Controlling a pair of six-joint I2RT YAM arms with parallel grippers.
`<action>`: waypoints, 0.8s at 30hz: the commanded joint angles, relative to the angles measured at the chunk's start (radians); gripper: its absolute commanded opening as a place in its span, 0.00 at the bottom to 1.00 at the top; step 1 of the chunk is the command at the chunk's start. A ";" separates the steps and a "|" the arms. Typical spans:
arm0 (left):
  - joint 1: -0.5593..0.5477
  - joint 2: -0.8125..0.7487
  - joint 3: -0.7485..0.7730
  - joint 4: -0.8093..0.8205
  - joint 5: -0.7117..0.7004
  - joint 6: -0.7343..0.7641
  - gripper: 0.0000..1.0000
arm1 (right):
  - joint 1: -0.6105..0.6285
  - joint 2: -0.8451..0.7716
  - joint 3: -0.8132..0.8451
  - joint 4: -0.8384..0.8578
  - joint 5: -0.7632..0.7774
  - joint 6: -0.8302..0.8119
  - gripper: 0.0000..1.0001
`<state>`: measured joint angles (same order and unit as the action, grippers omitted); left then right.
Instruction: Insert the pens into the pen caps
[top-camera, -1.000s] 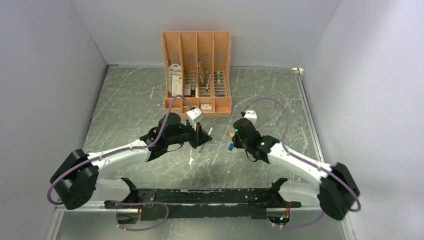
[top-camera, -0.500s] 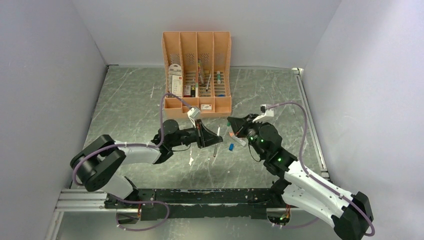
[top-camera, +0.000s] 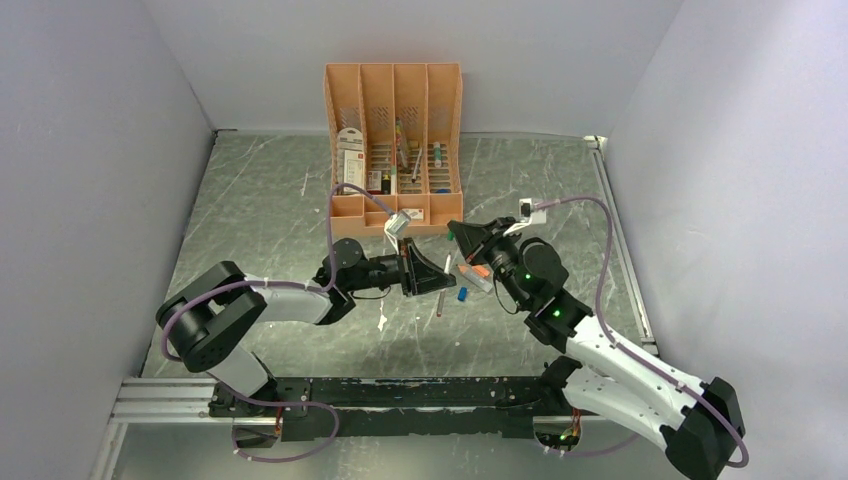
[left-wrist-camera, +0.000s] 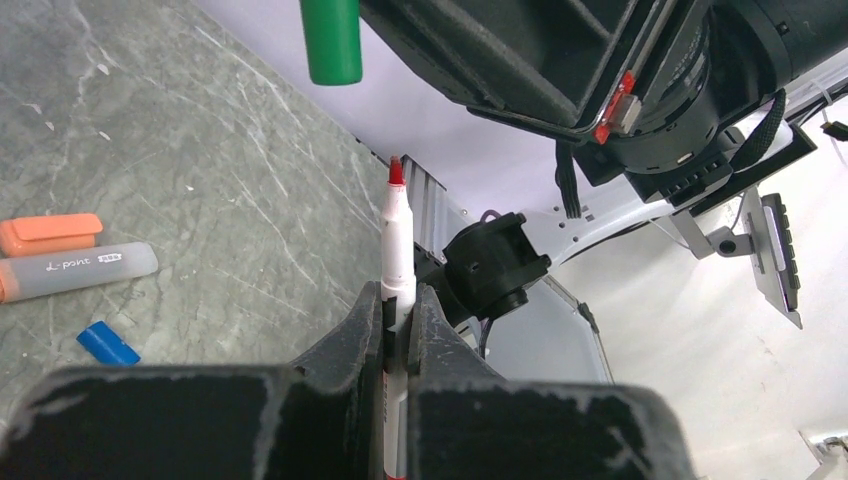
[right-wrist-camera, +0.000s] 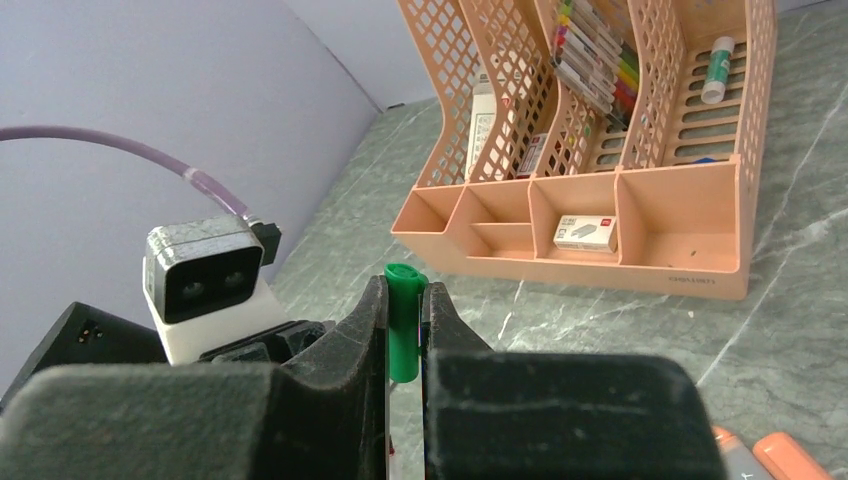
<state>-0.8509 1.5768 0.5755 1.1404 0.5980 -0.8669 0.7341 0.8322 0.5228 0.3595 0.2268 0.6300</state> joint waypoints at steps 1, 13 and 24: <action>-0.007 -0.003 0.020 0.040 0.007 0.008 0.07 | -0.001 -0.029 0.022 -0.008 -0.011 -0.021 0.00; -0.007 -0.020 0.029 0.002 -0.005 0.032 0.07 | -0.001 -0.056 0.007 -0.038 -0.034 -0.026 0.00; -0.008 -0.027 0.020 -0.008 -0.021 0.040 0.07 | 0.000 -0.054 -0.014 -0.029 -0.062 -0.016 0.00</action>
<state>-0.8516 1.5761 0.5770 1.1194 0.5877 -0.8478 0.7341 0.7872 0.5198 0.3237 0.1783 0.6220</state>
